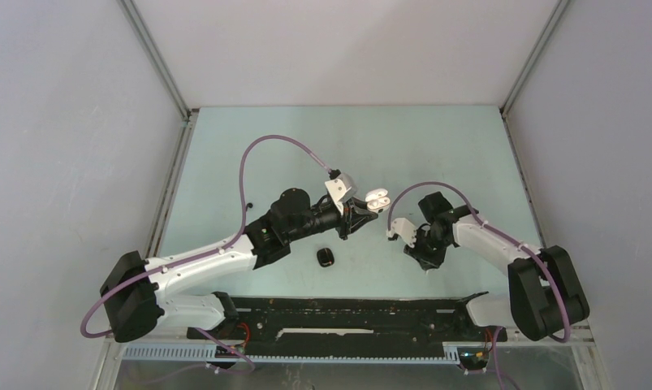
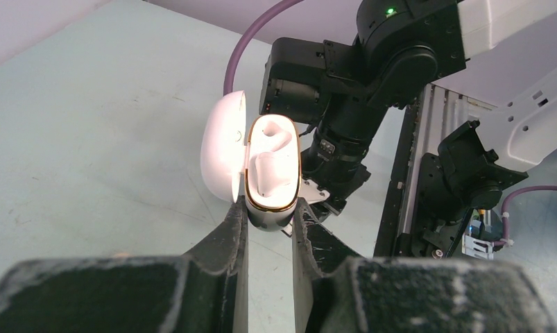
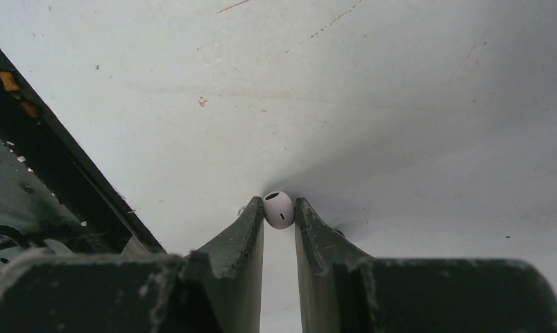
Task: Insert the wireless bluetooth earbuds into the charging case
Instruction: Pick up the earbud from the center of the board.
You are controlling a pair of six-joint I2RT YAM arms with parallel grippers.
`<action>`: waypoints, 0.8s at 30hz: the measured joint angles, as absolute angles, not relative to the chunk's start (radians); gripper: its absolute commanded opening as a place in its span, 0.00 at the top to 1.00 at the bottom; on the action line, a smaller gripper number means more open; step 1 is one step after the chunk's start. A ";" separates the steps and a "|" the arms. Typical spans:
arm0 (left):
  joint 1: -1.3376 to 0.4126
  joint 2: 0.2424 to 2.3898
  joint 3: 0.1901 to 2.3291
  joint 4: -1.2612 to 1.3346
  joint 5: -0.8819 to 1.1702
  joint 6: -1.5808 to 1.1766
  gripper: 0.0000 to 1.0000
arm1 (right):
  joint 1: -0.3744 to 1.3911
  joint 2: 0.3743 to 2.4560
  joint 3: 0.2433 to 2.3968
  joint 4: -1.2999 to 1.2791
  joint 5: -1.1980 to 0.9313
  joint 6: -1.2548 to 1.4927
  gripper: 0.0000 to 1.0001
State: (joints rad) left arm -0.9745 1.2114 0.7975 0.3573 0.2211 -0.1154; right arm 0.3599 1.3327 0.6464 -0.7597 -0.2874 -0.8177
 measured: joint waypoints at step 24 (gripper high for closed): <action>-0.974 1.277 0.797 0.358 0.228 -0.132 1.00 | 0.439 0.807 1.093 -1.006 -0.281 -0.937 1.00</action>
State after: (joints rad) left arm -0.9737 1.2770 0.7975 0.3576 0.2283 -0.1322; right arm 0.4389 0.8070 1.0935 -1.0058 -0.2810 -0.9371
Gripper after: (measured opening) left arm 0.217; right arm 0.214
